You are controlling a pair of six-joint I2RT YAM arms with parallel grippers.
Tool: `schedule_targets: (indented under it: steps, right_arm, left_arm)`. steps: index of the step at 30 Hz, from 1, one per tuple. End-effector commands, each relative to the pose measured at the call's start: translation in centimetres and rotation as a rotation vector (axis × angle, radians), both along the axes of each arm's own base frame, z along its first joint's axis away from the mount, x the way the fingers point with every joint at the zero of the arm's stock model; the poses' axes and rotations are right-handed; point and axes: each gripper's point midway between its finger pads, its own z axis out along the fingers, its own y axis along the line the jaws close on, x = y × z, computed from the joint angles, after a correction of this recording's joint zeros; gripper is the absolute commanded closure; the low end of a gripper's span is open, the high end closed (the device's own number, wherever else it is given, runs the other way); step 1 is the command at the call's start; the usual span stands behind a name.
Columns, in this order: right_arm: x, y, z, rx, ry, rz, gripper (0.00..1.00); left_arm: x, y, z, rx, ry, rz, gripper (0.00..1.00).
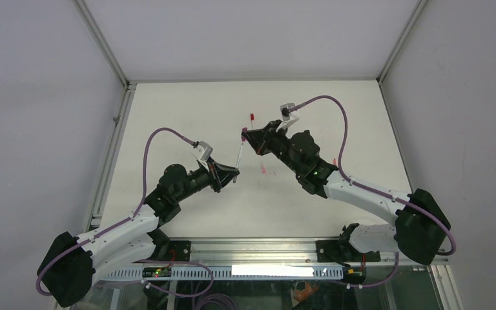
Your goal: Insert the pens into the pen caps
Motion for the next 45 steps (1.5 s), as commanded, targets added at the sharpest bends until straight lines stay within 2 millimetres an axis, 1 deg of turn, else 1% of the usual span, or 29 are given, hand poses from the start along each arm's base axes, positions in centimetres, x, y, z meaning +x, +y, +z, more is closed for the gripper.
schedule_targets:
  steps: [1, 6, 9, 19, 22, 31, 35, 40, 45]
  right_arm:
    - [0.4, -1.0, 3.4, 0.054, -0.089, -0.035, 1.00]
    - [0.1, -1.0, 3.3, 0.059, -0.076, -0.023, 1.00]
    - [-0.2, -0.6, 3.0, 0.066, -0.062, -0.004, 1.00]
    - [-0.7, 0.7, 0.9, 0.052, -0.004, 0.037, 1.00]
    - [-0.9, 0.9, 0.6, 0.049, 0.005, 0.044, 1.00]
    - [-1.4, 0.4, -0.4, 0.025, 0.022, 0.038, 1.00]
    - [-1.5, 0.2, -0.5, 0.019, 0.020, 0.033, 1.00]
    - [-1.7, 0.1, -0.4, 0.034, 0.032, 0.027, 1.00]
    - [-2.4, 0.7, -0.9, 0.052, 0.056, 0.042, 1.00]
  left_arm:
    - [-0.1, -0.4, 1.1, -0.009, -0.052, -0.019, 1.00]
    - [-0.1, -0.4, 1.2, -0.009, -0.053, -0.018, 1.00]
    - [-0.1, -0.4, 1.1, -0.008, -0.052, -0.018, 1.00]
    - [-0.1, -0.2, 1.0, -0.005, -0.052, -0.013, 1.00]
    - [-0.2, -0.1, 0.8, -0.001, -0.049, -0.010, 1.00]
    - [-0.2, 0.1, 0.9, 0.004, -0.055, 0.000, 1.00]
    - [-0.2, 0.2, 0.8, 0.005, -0.053, 0.001, 1.00]
    - [0.2, 0.5, 1.2, 0.001, -0.062, 0.030, 1.00]
    - [0.9, 0.3, 2.5, 0.010, -0.100, 0.040, 1.00]
